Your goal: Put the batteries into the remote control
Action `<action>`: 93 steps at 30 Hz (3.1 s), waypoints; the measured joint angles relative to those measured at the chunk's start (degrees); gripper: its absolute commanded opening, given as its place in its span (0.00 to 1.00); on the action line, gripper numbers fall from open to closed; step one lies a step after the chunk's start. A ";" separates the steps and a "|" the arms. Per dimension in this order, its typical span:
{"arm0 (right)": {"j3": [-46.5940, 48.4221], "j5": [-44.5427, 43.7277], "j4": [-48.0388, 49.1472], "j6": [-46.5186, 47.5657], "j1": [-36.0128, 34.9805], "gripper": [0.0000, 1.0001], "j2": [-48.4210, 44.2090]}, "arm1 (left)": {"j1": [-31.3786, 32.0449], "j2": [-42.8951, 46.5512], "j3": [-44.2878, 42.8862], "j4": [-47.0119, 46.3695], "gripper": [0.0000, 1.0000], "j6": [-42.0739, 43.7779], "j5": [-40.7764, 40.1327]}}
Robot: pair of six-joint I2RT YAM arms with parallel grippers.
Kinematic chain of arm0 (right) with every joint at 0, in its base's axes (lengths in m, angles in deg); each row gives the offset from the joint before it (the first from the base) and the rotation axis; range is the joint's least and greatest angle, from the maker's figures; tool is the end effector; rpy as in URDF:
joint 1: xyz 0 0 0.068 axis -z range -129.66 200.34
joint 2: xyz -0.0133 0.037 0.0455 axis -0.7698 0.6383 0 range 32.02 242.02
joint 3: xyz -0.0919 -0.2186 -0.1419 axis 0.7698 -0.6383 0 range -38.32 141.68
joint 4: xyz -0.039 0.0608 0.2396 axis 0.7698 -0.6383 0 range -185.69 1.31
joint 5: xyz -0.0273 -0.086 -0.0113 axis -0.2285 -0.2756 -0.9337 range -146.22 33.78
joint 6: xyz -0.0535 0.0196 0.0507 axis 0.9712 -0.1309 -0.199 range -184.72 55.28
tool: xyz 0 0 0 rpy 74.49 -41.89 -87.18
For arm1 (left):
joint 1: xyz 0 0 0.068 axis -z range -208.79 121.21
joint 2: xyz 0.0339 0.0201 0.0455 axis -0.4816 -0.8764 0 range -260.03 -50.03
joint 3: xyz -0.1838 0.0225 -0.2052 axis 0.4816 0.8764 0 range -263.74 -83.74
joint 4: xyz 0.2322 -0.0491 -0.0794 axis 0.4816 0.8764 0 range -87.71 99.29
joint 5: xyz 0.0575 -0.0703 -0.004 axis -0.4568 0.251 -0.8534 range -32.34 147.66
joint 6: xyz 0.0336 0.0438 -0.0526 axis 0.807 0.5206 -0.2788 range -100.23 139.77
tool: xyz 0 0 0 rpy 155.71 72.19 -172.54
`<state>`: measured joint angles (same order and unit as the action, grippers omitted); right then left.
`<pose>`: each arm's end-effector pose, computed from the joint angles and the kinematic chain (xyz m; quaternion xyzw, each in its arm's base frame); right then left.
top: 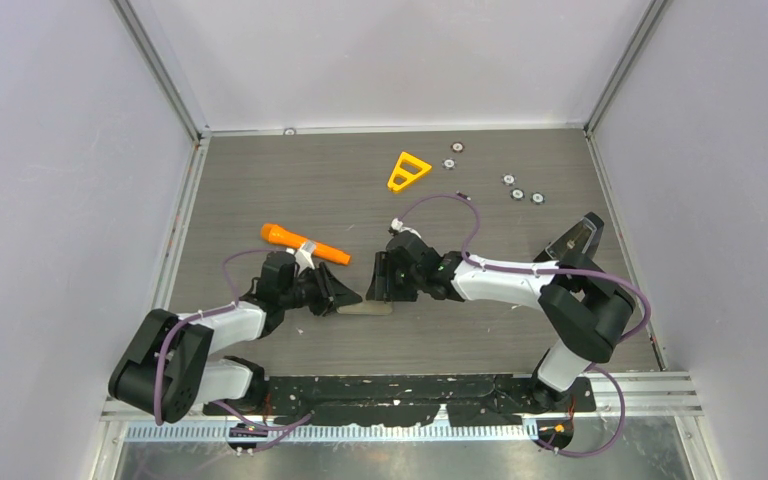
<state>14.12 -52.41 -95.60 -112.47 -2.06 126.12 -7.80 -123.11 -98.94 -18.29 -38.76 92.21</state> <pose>0.2069 0.2757 0.1665 -0.0497 0.9336 0.2910 0.2030 0.1904 -0.1122 0.1271 -0.1505 0.8525 -0.4757 0.1557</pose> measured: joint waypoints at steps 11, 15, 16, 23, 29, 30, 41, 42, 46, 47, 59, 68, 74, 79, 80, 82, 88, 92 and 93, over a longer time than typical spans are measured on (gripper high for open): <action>-0.20 -2.95 -2.36 0.50 -0.76 0.60 -0.76 | 0.00 -0.33 0.00 -0.44 0.00 -0.04 0.04; -0.20 -3.74 -3.26 0.81 -0.92 0.62 -0.76 | 0.00 -0.33 0.00 -0.44 0.00 -0.04 0.02; -0.20 -3.74 -3.34 0.85 -0.92 0.62 -0.76 | 0.00 -0.33 0.00 -0.44 0.00 -0.02 0.04; -0.20 -3.63 -3.06 0.98 -1.09 0.57 -0.76 | 0.00 -0.33 0.00 -0.42 0.00 -0.02 0.02; -0.20 -2.19 -2.56 1.03 -1.09 0.58 -0.74 | 0.00 -0.42 0.00 -0.46 0.00 -0.02 0.07; -0.20 -1.99 -2.40 1.03 -1.09 0.58 -0.74 | 0.00 -0.42 0.00 -0.48 0.00 -0.02 0.07; -0.17 -0.48 -0.83 1.03 -0.76 0.55 -0.31 | 0.00 -0.39 0.00 -0.48 0.00 0.31 0.09; -0.17 -0.26 -0.81 1.03 -0.70 0.55 -0.22 | 0.00 -0.37 0.00 -0.46 0.00 0.39 0.09; -0.17 -0.02 -0.83 1.01 -0.57 0.55 -0.20 | 0.00 -0.39 0.00 -0.48 0.00 0.44 0.09; -0.15 0.00 -0.83 1.01 -0.50 0.56 -0.20 | 0.00 -0.44 0.00 -0.50 0.00 0.46 0.11; 0.33 0.15 -1.40 1.09 -0.46 0.58 -0.04 | -0.07 -0.76 0.00 -0.87 0.00 0.50 0.42; 0.72 0.42 -1.81 1.09 -0.46 0.59 0.17 | -0.07 -0.79 0.00 -1.14 0.00 1.01 0.46; 1.14 0.68 -2.34 1.14 -0.35 0.59 0.44 | -0.07 -0.81 0.00 -1.55 0.00 1.90 0.55; 1.22 0.94 -2.51 1.95 -0.35 0.58 0.42 | -0.07 -0.81 0.02 -1.75 0.00 2.34 0.61; 1.36 1.09 -2.75 2.38 -0.35 0.58 0.42 | -0.07 -0.79 0.07 -1.81 0.00 2.47 0.63; 1.77 1.51 -3.52 3.26 -0.35 0.58 0.42 | -0.04 -0.61 0.13 -1.99 0.00 3.28 0.68; 3.89 3.17 -6.78 5.90 -0.37 0.58 0.42 | 0.76 1.70 0.22 -1.38 0.00 7.08 -0.55; 4.66 3.58 -8.13 6.95 -0.35 0.58 0.42 | 1.38 3.93 0.22 -0.13 0.00 9.97 -2.49; 4.70 3.58 -8.39 7.08 -0.35 0.58 0.42 | 1.42 4.20 0.22 0.04 0.00 10.38 -2.82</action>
<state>18.82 -48.82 -104.00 -105.39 -2.41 126.54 -6.38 -118.91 -98.72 -18.25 -28.37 89.39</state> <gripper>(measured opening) 0.583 0.289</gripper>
